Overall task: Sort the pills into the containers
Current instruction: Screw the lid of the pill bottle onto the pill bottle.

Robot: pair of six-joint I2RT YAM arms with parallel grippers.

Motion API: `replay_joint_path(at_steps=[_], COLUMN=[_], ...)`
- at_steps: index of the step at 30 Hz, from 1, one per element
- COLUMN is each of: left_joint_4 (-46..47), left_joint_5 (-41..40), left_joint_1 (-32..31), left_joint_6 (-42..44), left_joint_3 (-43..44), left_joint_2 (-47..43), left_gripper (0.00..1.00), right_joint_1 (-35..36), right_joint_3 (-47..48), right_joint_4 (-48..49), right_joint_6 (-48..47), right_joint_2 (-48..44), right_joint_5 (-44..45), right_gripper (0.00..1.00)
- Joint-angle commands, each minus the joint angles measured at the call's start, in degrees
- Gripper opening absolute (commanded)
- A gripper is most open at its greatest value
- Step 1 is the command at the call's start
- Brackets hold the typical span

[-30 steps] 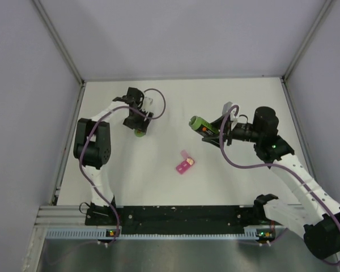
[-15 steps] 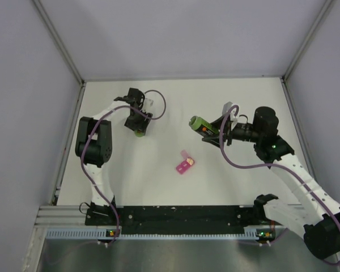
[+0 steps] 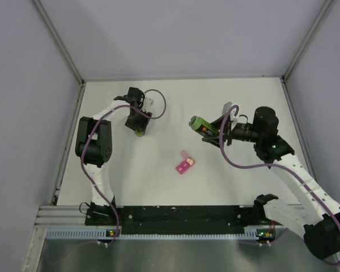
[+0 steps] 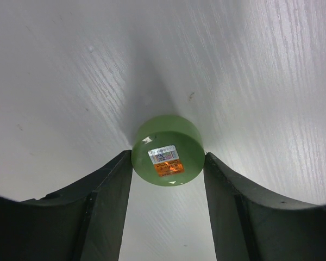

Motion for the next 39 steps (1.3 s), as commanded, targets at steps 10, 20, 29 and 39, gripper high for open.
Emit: replay_joint_path(at_steps=[10,20,29,39], left_joint_4=[-0.60,-0.86,-1.65,-5.26], left_joint_5=[1.70,2.23,3.10,27.25], left_joint_1=[0.43,0.51,1.04,0.96], left_joint_6=[-0.13,-0.04,0.13,2.77], left_joint_3=[2.20,2.55,3.16,4.74], left_joint_2=[1.72,1.90,-0.65,-16.02], left_gripper=[0.62,0.61,0.44,0.13], right_joint_1=[-0.39,-0.39,-0.30,-0.12], right_joint_3=[-0.46,-0.46,-0.64,1.90], right_joint_4=[2.78,2.78,2.78,-0.38], right_joint_6=[-0.76,-0.76,-0.68,-1.46], right_joint_2=[-1.03,-1.03,-0.77,2.74], right_joint_5=[-0.54,-0.37,-0.28,-1.51], right_gripper=[0.00,0.00,0.00,0.00])
